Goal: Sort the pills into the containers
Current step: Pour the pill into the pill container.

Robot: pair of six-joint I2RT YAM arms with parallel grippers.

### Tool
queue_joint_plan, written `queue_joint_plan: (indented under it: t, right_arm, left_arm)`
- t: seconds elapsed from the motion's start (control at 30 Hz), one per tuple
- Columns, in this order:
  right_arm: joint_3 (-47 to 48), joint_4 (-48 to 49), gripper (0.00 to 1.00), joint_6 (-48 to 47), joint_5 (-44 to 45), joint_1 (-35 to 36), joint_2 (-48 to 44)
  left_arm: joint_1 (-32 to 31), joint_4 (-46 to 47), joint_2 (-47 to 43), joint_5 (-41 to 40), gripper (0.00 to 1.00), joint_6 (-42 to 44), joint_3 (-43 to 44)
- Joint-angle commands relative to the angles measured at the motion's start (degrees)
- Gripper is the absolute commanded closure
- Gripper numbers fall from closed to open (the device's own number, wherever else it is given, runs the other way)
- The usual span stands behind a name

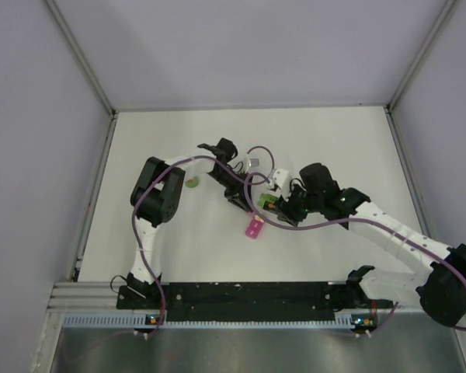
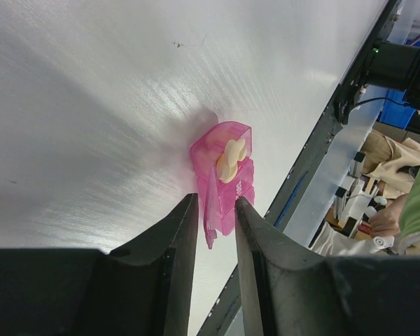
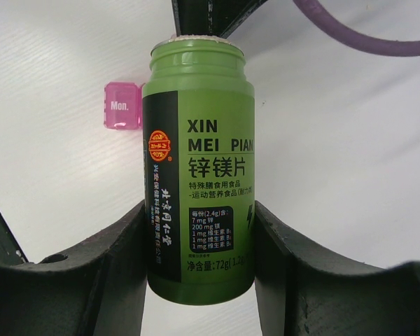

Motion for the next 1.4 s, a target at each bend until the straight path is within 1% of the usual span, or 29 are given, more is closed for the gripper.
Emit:
queue_joint_plan:
  t: [0.0,0.13,0.4,0.43,0.53,0.77,0.9,1.2,1.37]
  right_arm:
    - [-0.33,2.68,1.0,0.73,-1.19,-0.8,-2.56]
    - [-0.86,2.68,1.0,0.73,-1.28,-1.07,-3.09]
    - [-1.65,2.77,1.0,0.82,-1.54,-1.51,-3.79]
    - [-1.65,2.94,1.0,0.9,-1.54,-1.59,-3.88]
    - [-1.65,3.03,1.0,0.99,-1.72,-1.68,-4.06]
    - [-2.0,3.21,1.0,1.25,-2.16,-2.21,-4.58]
    - [-2.26,3.38,1.0,1.34,-2.69,-2.65,-5.11]
    - [-1.74,3.64,1.0,1.43,-3.92,-3.09,-6.08]
    - [-0.77,3.82,1.0,1.61,-5.32,-3.35,-6.26]
  left_arm:
    - [0.26,-0.53,-2.19,-0.11,0.66,0.97,1.57]
    - [0.34,-0.53,-2.54,-0.72,0.62,0.97,1.48]
    - [0.34,-0.35,-3.24,-1.25,0.59,0.97,1.57]
    - [0.35,-0.35,-3.33,-1.25,0.58,2.28,1.57]
    - [0.35,-0.35,-3.77,-1.43,0.55,2.46,1.66]
    - [0.26,-0.09,-4.65,-3.62,0.52,2.46,1.57]
    - [0.34,0.44,-5.35,-3.1,0.49,2.46,1.48]
    - [0.52,0.7,-8.78,-0.82,0.38,2.9,1.57]
    - [2.19,0.7,-10.71,0.94,0.34,2.64,1.92]
